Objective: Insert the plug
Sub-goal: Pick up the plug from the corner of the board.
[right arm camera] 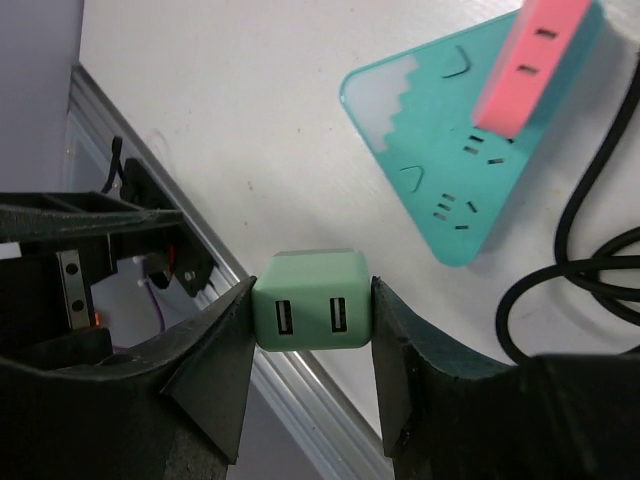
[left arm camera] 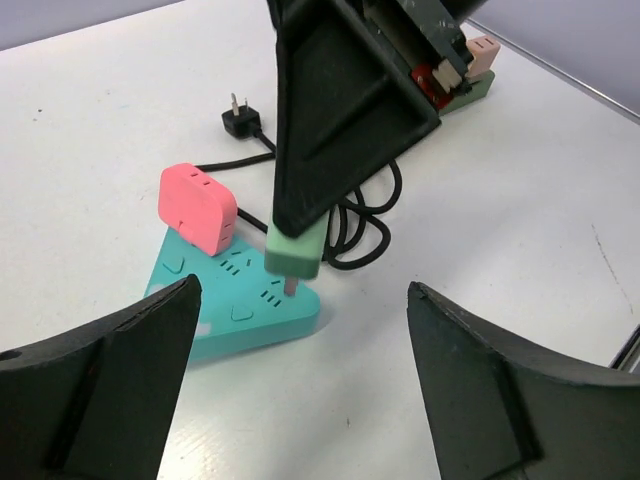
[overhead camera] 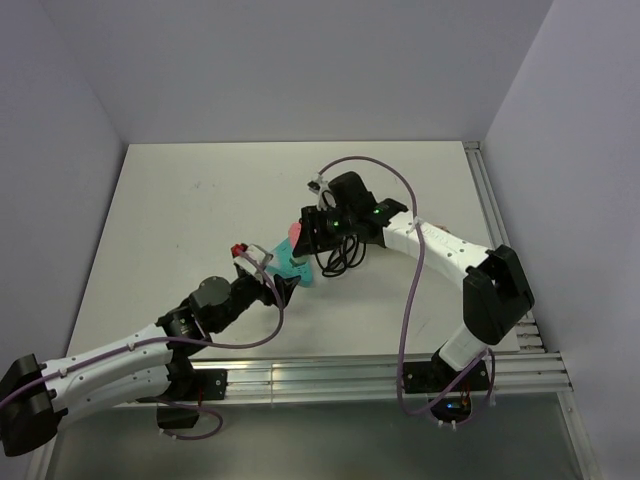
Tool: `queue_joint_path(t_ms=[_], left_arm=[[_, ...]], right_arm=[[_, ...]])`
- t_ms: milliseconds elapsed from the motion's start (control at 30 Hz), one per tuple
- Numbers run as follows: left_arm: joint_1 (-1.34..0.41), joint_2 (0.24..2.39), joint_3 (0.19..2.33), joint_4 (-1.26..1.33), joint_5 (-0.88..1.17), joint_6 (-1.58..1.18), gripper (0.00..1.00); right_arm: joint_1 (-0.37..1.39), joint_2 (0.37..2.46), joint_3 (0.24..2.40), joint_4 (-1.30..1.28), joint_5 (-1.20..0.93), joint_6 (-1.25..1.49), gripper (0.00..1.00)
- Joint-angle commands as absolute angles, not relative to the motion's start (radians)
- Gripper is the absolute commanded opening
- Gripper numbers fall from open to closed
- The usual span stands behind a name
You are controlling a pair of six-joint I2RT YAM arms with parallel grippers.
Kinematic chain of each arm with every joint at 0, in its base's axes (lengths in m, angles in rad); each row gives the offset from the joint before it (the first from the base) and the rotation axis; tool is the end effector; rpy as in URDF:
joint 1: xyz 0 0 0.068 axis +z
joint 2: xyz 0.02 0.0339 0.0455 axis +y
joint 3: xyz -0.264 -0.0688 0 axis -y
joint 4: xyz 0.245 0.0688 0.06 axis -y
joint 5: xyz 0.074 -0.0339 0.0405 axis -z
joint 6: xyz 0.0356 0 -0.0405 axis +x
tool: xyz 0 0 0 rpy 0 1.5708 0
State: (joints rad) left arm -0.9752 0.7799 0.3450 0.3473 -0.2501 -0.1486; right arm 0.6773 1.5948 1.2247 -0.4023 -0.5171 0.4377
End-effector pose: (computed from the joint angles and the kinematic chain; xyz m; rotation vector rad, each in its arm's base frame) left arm 0.1127 -0.1506 0.2408 0.4990 1.6210 -0.6431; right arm 0.2630 0.2341 0.2715 -0.5752 2.4465 1.1180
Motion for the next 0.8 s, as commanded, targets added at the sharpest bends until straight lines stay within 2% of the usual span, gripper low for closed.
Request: queue_joint_path(t_ms=[0,167,267,367,467,600,767], left_arm=[[-0.982,0.764,0.348,0.368,-0.274,-0.182,0.9],[-0.982,0.778,0.383,0.287,-0.524,-0.356,0.99],[-0.962,0.83,0.443,0.138,-0.627,-0.564,1.0],[-0.87,0.905,0.535,-0.024,-0.528,-0.733,0.99],[-0.783,0.966,0.541,-0.069,-0.434,-0.926,0.99],[-0.764,0.982,0.448,0.032,-0.483,-1.109,0.99],[-0.729,1.005,0.397,0.124,-0.457,-1.19,0.95]], right_arm=[[0.652,1.551,1.215,-0.331,-0.529,0.459,0.06],[0.629,1.537,1.207,-0.341,-0.453,0.445,0.04],[0.624,1.526,1.204,-0.342,-0.417,0.43,0.05],[0.621,1.503,1.193,-0.339,-0.373,0.428,0.05],[0.606,1.48,1.175,-0.322,-0.39,0.437,0.05],[0.591,1.44,1.151,-0.302,-0.385,0.442,0.05],[0.578,1.443,1.141,-0.288,-0.428,0.454,0.05]])
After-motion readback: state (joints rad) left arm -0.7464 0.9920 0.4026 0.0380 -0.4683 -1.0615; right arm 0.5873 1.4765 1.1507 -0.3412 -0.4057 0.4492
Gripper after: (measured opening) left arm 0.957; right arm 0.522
